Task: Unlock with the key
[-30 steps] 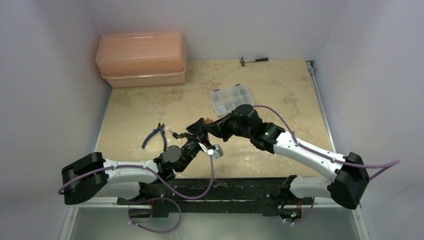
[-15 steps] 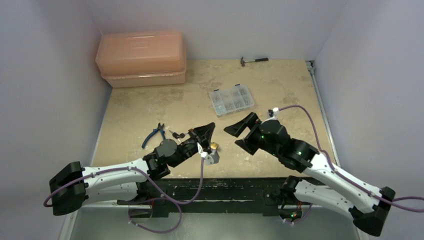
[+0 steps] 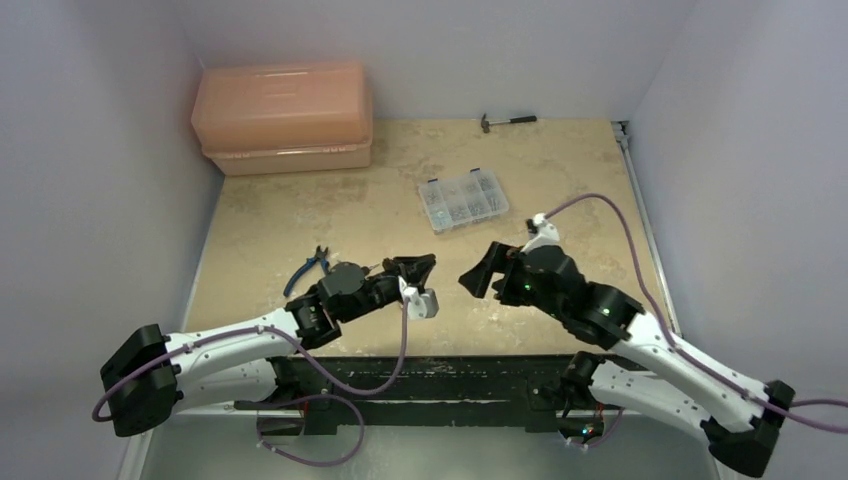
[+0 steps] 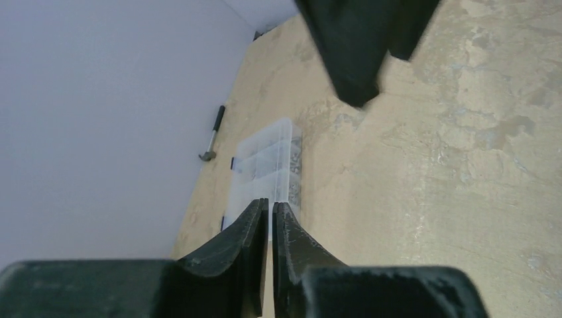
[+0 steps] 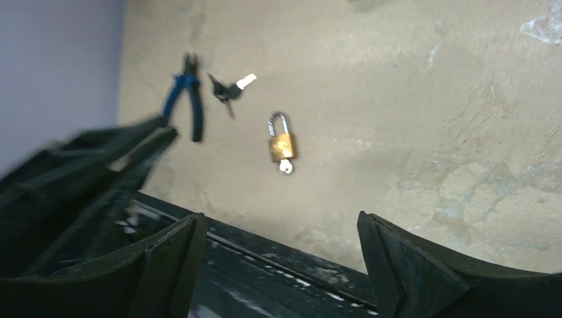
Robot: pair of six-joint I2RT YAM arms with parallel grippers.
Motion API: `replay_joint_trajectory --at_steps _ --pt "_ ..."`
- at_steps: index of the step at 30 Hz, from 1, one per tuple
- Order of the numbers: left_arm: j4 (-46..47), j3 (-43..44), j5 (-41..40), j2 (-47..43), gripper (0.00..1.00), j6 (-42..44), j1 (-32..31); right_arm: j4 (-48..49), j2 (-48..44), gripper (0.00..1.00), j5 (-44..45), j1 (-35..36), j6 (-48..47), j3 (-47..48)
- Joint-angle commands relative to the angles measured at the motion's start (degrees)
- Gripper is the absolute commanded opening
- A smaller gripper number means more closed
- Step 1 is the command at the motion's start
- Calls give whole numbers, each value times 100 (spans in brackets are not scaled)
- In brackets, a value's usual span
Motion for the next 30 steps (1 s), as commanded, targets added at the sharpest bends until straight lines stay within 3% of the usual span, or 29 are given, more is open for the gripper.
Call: replay_joint_trajectory --at_steps 1,5,9,13,17,23,27,30 --pt "483 195 -297 -135 18 -658 327 806 738 92 -728 6 -785 -385" --pt "1056 94 -1100 -230 40 -986 635 1377 1357 96 -1040 87 -1234 -276" --pt "1508 71 -2051 -251 61 -1240 976 1454 2129 99 -747 349 -1544 184" --pt "1364 277 -3072 -143 69 -1691 1386 1224 3184 99 -331 584 -1657 771" --pt "1195 429 -3596 -126 77 -2007 1756 1030 4128 99 -85 813 -1658 1344" --pt "974 575 -3841 -51 86 -2400 2064 819 5257 96 88 1076 -1698 2132" --pt "856 636 -3838 -9 97 -2686 2284 648 5817 96 133 1163 -1728 2584" --pt "847 649 -3778 -10 99 -2758 2351 596 6146 96 123 1183 -1737 2764"
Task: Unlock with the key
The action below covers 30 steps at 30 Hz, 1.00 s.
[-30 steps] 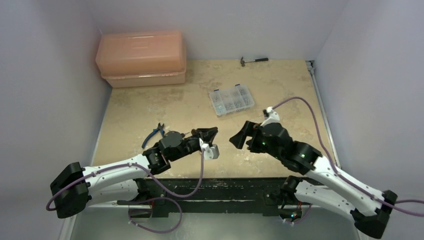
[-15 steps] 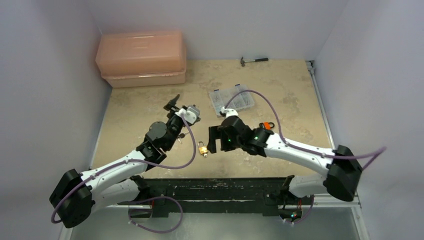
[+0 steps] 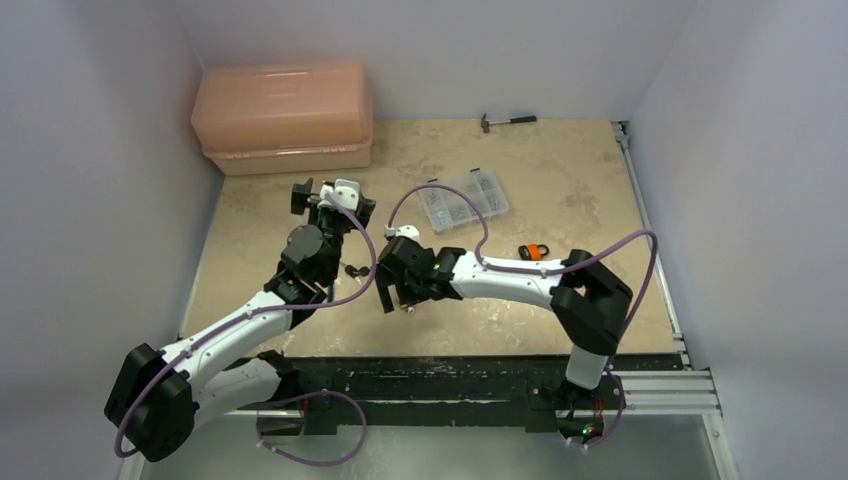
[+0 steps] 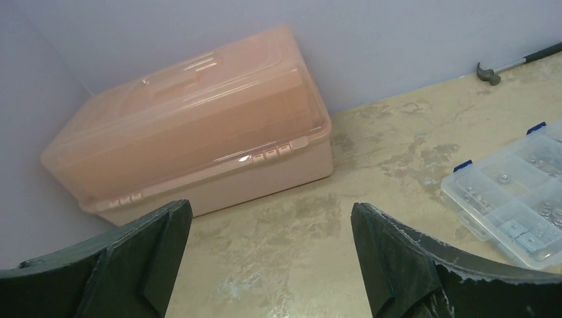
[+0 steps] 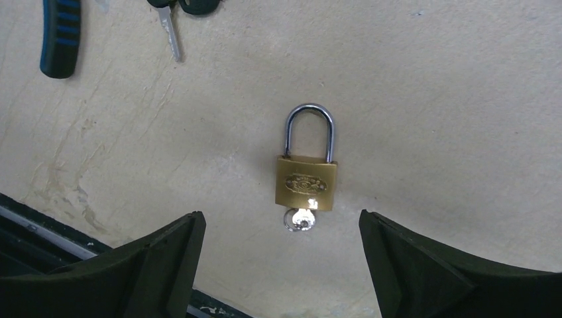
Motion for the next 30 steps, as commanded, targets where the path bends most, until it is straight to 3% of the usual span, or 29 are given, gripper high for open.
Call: replay_joint_trajectory --at_steps 1,13,24,30 --pt "58 259 -49 8 99 -361 113 -217 315 94 221 45 -104 441" --pt "33 264 99 -23 97 -372 140 -510 1030 83 498 97 -95 851" --pt "40 255 132 -23 96 -352 149 -511 1281 54 669 106 -154 705" --pt "61 227 328 -31 93 -413 149 -318 1211 30 746 106 -325 443"
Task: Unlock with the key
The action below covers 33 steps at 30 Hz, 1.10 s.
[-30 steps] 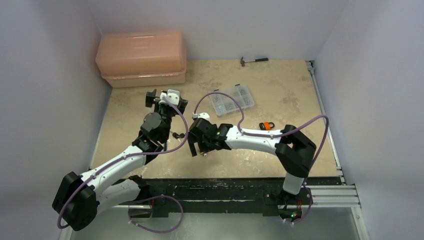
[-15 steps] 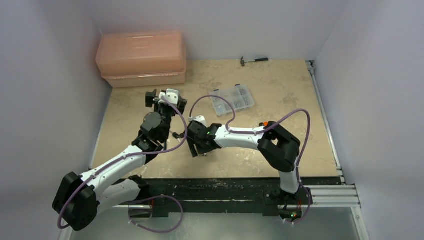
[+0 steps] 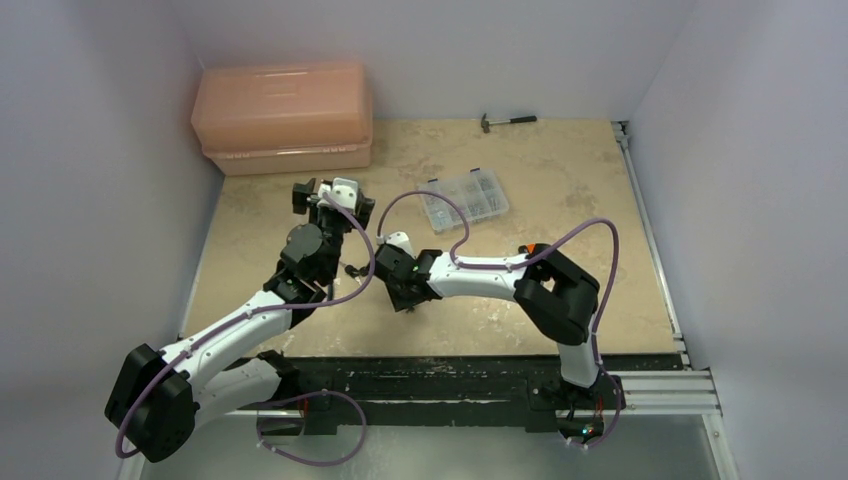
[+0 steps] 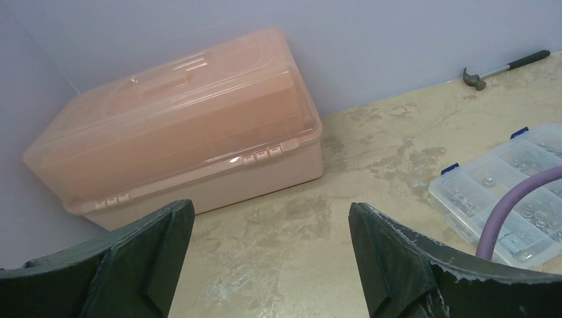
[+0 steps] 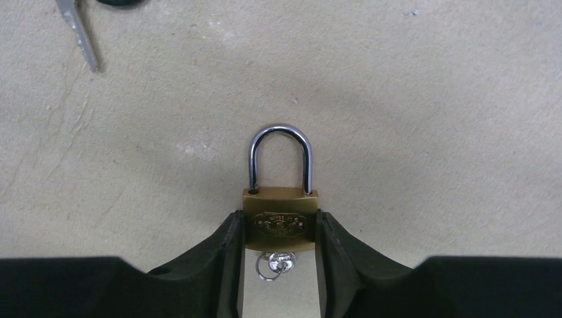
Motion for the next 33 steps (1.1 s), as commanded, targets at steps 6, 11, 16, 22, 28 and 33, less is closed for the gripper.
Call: replay_joint_trajectory --at_steps 6,11,16,22,28,33 --pt "263 130 671 -93 90 -261 35 704 -702 14 135 30 -368 -842" --pt "372 82 1236 -115 87 -500 36 1288 -1697 6 152 32 -591 -1520" --pt "479 60 1886 -132 83 -735 35 1934 -3032 0 129 30 -886 -2352" --pt "867 -89 3315 -193 77 -963 38 2370 -4602 0 163 32 -1138 -3142" --pt "1508 -226 5238 -135 69 -1402 35 2608 -6190 0 210 32 -1384 -3754" --pt "2056 -236 6396 97 68 -2084 35 2556 -6853 0 304 30 -1529 -3916"
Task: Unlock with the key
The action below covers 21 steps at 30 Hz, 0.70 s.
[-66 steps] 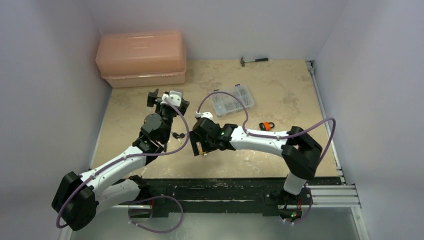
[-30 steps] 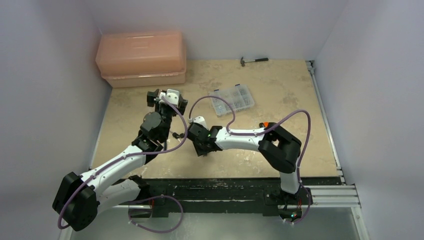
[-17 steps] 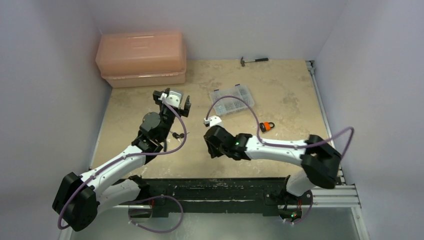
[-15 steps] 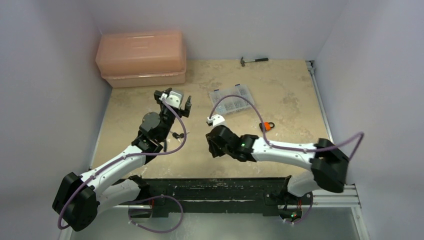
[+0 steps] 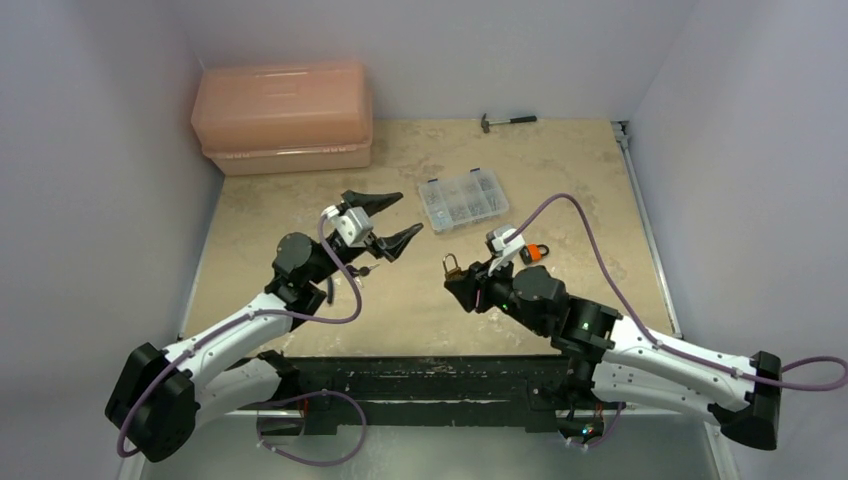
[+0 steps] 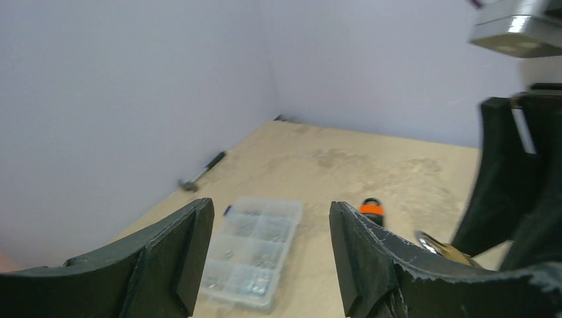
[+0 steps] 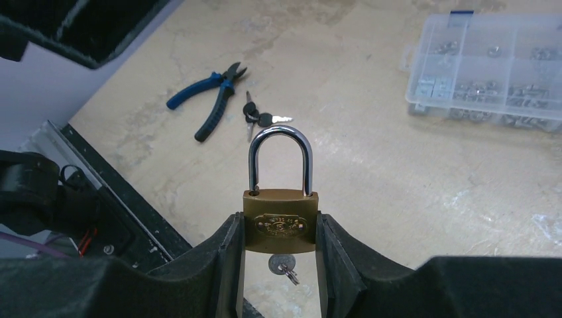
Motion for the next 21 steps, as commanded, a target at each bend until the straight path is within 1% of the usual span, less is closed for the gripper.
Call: replay_joint_trajectory --at_steps 1,7,9,12,16,21 --pt "1119 -50 1564 216 68 -939 24 299 -359 0 203 6 -267 -36" --pt "2323 -23 2781 869 70 -2242 7 184 -604 0 97 5 -325 -52" --pt "2555 33 2984 1036 69 -2545 -8 172 -678 0 99 7 -339 -58" --pt "2415 130 3172 1150 66 -2589 -64 139 -732 0 95 6 -348 -34" --pt "2245 191 3360 1263 67 -2657 -226 163 -669 0 71 6 -426 60" --pt "2124 234 3183 1424 65 -2635 -402 173 -517 0 31 6 -561 211"
